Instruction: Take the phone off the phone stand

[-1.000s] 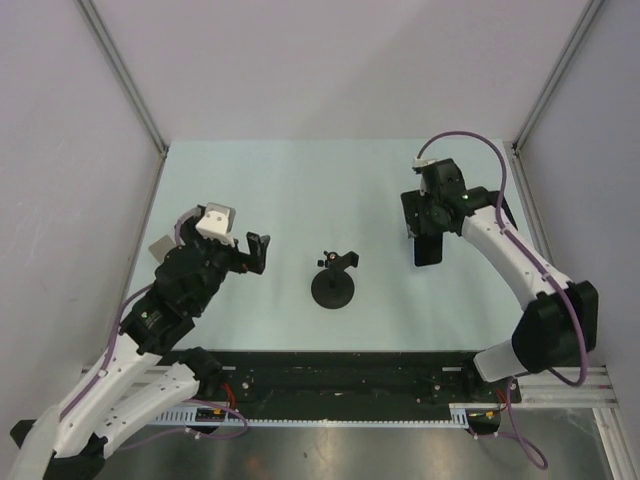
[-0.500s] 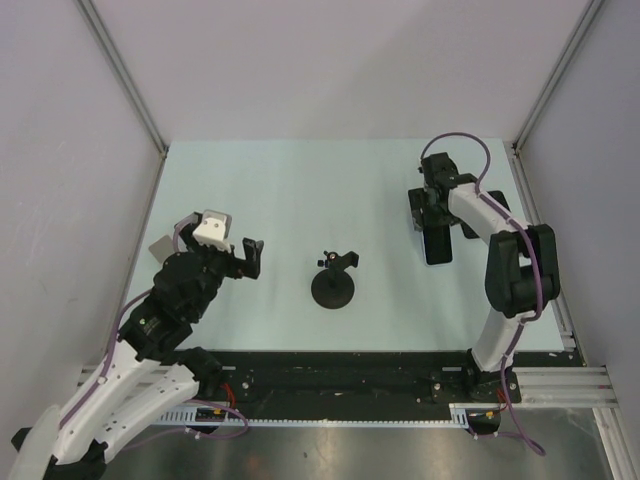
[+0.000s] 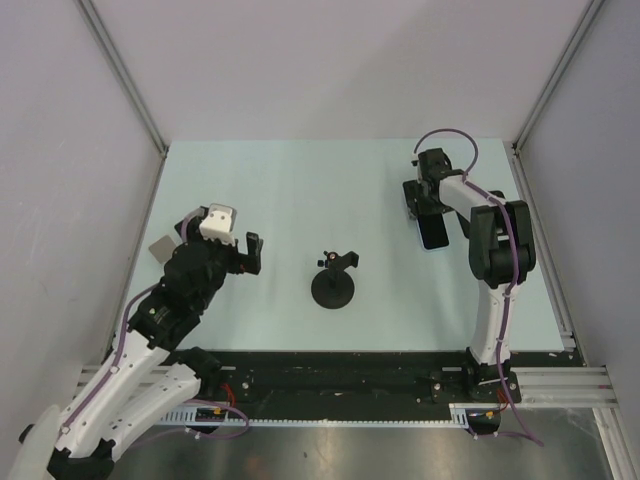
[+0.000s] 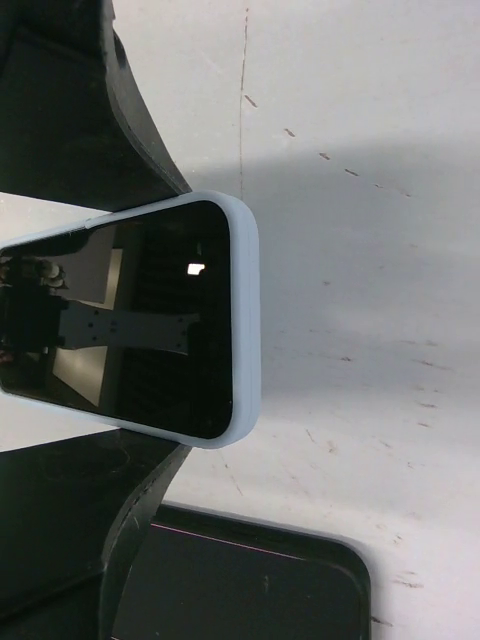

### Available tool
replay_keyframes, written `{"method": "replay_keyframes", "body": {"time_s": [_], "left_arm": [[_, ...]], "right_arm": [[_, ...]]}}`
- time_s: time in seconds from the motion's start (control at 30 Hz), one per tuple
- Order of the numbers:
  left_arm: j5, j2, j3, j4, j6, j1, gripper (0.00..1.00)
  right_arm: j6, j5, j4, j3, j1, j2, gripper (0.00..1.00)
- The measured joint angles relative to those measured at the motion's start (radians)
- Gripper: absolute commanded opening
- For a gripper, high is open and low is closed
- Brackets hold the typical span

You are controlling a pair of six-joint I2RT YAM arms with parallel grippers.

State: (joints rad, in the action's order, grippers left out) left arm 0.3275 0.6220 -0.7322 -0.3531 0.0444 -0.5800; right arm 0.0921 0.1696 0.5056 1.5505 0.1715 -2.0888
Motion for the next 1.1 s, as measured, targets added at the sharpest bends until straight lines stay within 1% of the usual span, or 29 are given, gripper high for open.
{"method": "replay_keyframes", "body": {"time_s": [0.07,0.1,0.17,0.2,0.3,0.4,0.5,0.77,0.87,1.1], "left_arm": [[-0.014,0.007,0.000,0.000,0.000,0.015,1.00],[-0.021,0.011,0.000,0.000,0.000,0.022,1.00],[-0.031,0.019,0.000,0.000,0.000,0.034,1.00],[-0.036,0.021,0.000,0.000,0.000,0.037,1.00],[-0.048,0.021,0.001,0.000,0.001,0.042,1.00],[-0.054,0.018,0.001,0.002,0.000,0.043,1.00],[-0.056,0.016,0.001,0.006,0.001,0.044,1.00],[-0.070,-0.001,0.004,0.010,0.001,0.045,1.00],[-0.072,-0.005,0.005,0.011,0.001,0.045,1.00],[-0.078,-0.017,0.005,0.014,0.001,0.045,1.00]], "right_arm": [[0.004,-0.007,-0.014,0.001,-0.005,-0.004,0.59],[0.006,-0.012,-0.016,0.001,-0.006,-0.006,0.66],[0.010,-0.022,-0.021,0.001,-0.010,-0.010,0.74],[0.010,-0.027,-0.021,0.001,-0.011,-0.011,0.80],[0.012,-0.042,-0.030,-0.005,-0.015,-0.011,0.85],[0.013,-0.053,-0.050,-0.015,-0.017,-0.010,0.88],[0.011,-0.058,-0.072,-0.025,-0.019,-0.008,0.89],[0.003,-0.067,-0.098,-0.097,-0.024,0.038,0.88],[-0.003,-0.073,-0.093,-0.138,-0.026,0.068,0.85],[-0.011,-0.081,-0.085,-0.173,-0.026,0.095,0.66]]}}
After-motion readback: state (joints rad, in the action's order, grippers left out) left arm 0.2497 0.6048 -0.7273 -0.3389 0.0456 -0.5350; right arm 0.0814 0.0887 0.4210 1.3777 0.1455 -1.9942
